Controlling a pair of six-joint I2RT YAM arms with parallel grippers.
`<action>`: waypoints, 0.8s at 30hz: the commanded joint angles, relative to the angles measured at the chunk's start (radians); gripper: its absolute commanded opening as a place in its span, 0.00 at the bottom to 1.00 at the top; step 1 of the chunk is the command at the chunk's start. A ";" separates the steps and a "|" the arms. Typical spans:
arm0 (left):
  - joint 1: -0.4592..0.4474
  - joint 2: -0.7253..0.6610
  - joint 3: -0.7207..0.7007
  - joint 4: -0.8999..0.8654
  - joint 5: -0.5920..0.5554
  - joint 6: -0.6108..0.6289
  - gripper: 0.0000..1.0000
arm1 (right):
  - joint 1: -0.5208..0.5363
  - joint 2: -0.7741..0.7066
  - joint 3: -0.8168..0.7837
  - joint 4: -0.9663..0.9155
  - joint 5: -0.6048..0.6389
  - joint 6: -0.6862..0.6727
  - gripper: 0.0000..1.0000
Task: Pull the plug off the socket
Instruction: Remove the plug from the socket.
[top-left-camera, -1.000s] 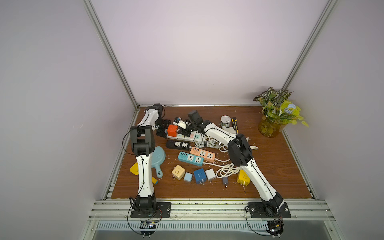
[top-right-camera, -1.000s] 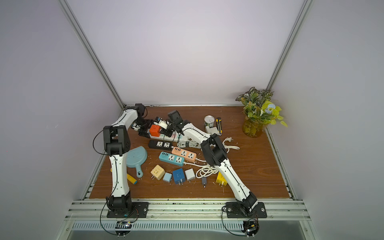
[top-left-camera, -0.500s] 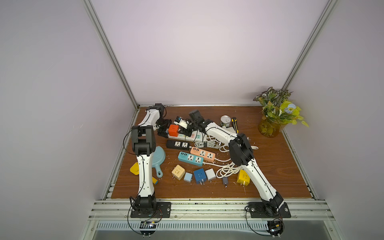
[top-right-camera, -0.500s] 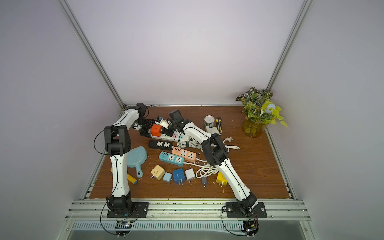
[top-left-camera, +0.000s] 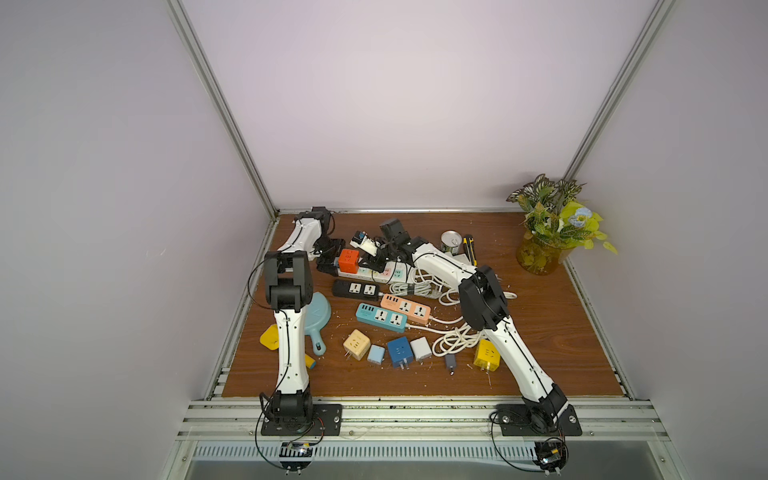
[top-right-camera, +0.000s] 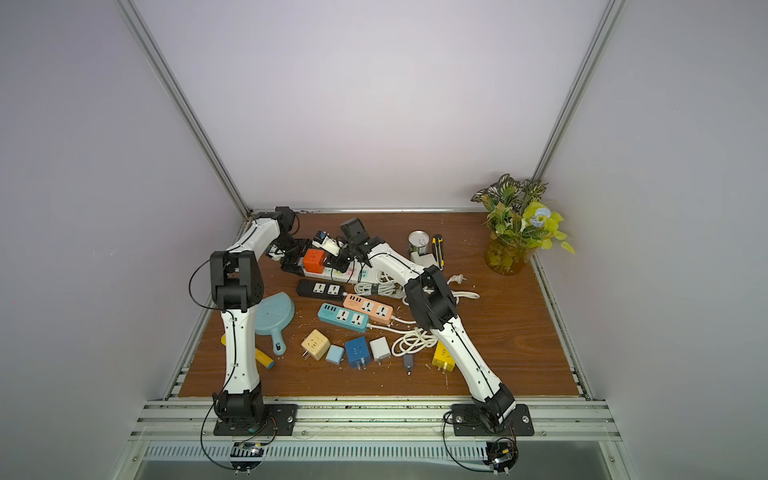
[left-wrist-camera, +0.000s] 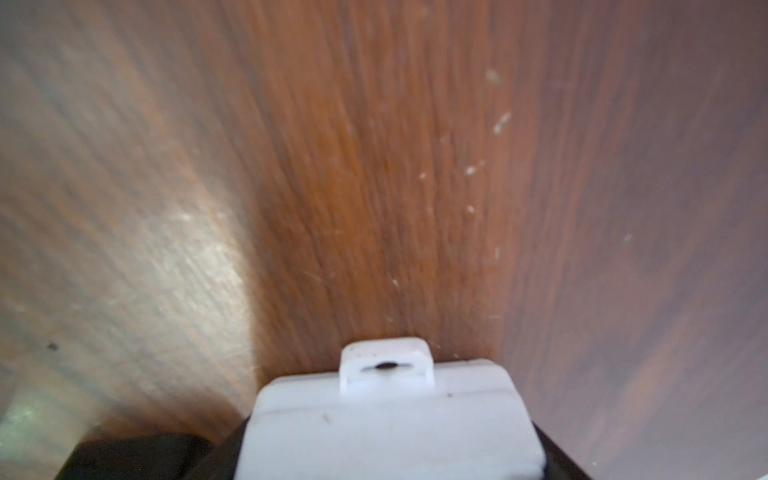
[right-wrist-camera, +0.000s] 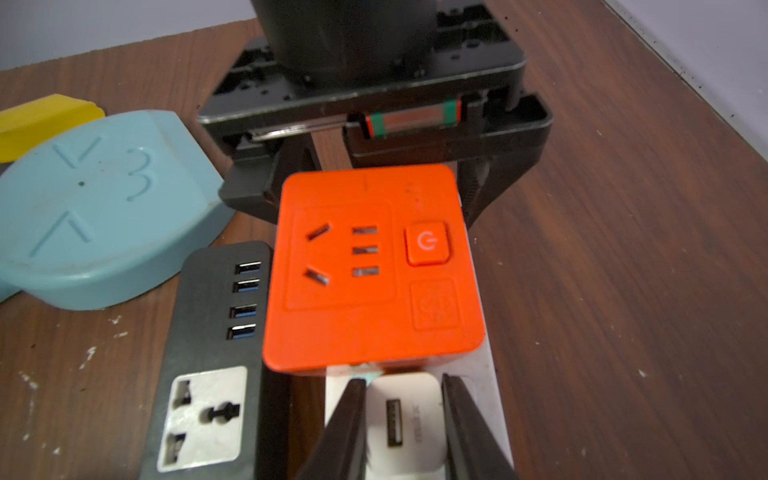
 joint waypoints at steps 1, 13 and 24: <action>0.005 0.088 -0.019 -0.023 -0.167 0.009 0.14 | -0.030 -0.162 0.136 0.083 -0.109 0.082 0.00; 0.006 0.111 0.012 -0.046 -0.189 0.005 0.14 | 0.025 -0.175 0.153 0.024 0.088 -0.136 0.00; 0.006 0.127 0.016 -0.050 -0.194 -0.003 0.14 | 0.021 -0.169 0.168 0.093 0.044 -0.096 0.00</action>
